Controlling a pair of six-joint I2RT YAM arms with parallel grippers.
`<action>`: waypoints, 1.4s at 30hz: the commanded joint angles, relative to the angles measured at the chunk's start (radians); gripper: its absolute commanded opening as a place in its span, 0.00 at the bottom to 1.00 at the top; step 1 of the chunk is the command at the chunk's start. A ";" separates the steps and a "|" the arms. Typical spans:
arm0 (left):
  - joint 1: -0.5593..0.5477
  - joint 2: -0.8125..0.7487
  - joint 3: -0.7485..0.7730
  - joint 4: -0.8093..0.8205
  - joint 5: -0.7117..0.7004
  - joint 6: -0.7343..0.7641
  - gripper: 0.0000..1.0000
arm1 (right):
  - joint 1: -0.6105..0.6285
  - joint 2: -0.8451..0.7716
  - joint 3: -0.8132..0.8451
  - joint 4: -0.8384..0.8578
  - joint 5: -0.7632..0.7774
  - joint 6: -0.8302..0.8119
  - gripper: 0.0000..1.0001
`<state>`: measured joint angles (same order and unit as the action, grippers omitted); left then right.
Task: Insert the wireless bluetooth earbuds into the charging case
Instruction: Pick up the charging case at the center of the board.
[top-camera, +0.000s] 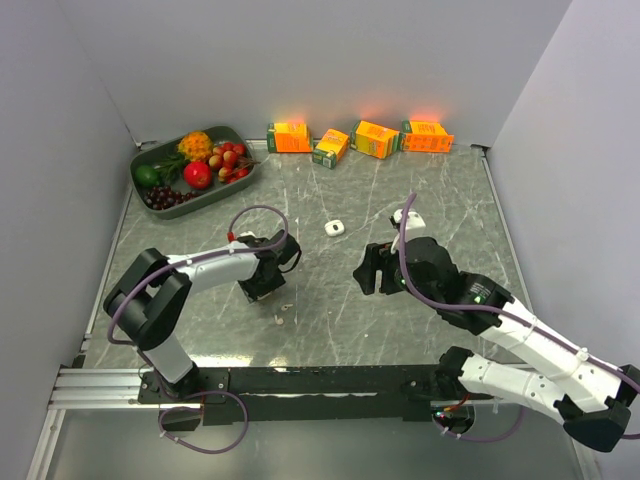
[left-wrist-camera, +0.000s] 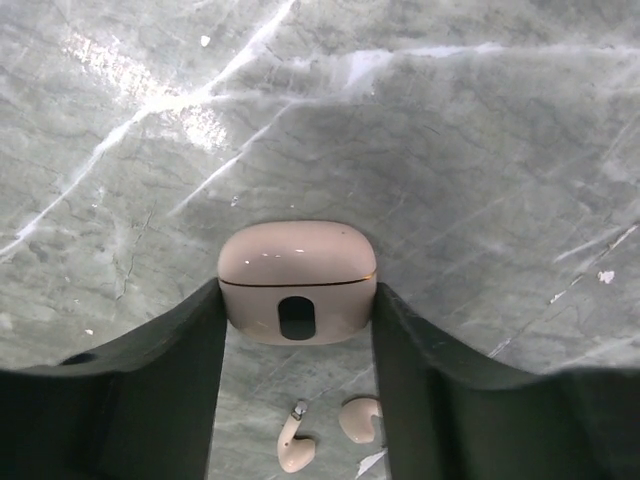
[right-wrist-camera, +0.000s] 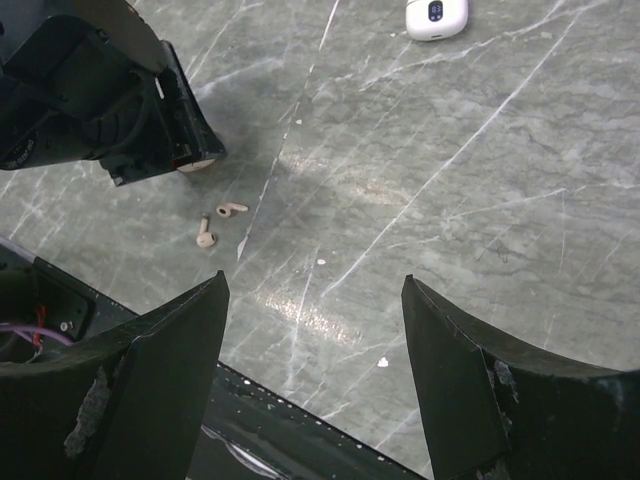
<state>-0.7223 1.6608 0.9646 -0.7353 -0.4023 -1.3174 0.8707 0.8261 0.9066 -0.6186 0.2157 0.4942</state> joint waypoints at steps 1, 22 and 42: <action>-0.009 0.041 -0.033 -0.019 0.026 0.009 0.36 | 0.004 -0.025 -0.011 0.046 0.016 0.012 0.78; -0.095 -0.697 -0.441 0.940 0.316 0.677 0.01 | 0.004 -0.031 0.074 0.089 0.030 -0.085 0.78; -0.181 -0.780 -0.550 1.263 0.620 1.501 0.01 | 0.001 0.220 0.239 0.049 -0.315 -0.105 0.99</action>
<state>-0.8825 0.8627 0.3710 0.4423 0.1905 0.0643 0.8707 1.0420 1.1206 -0.6067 -0.0517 0.3588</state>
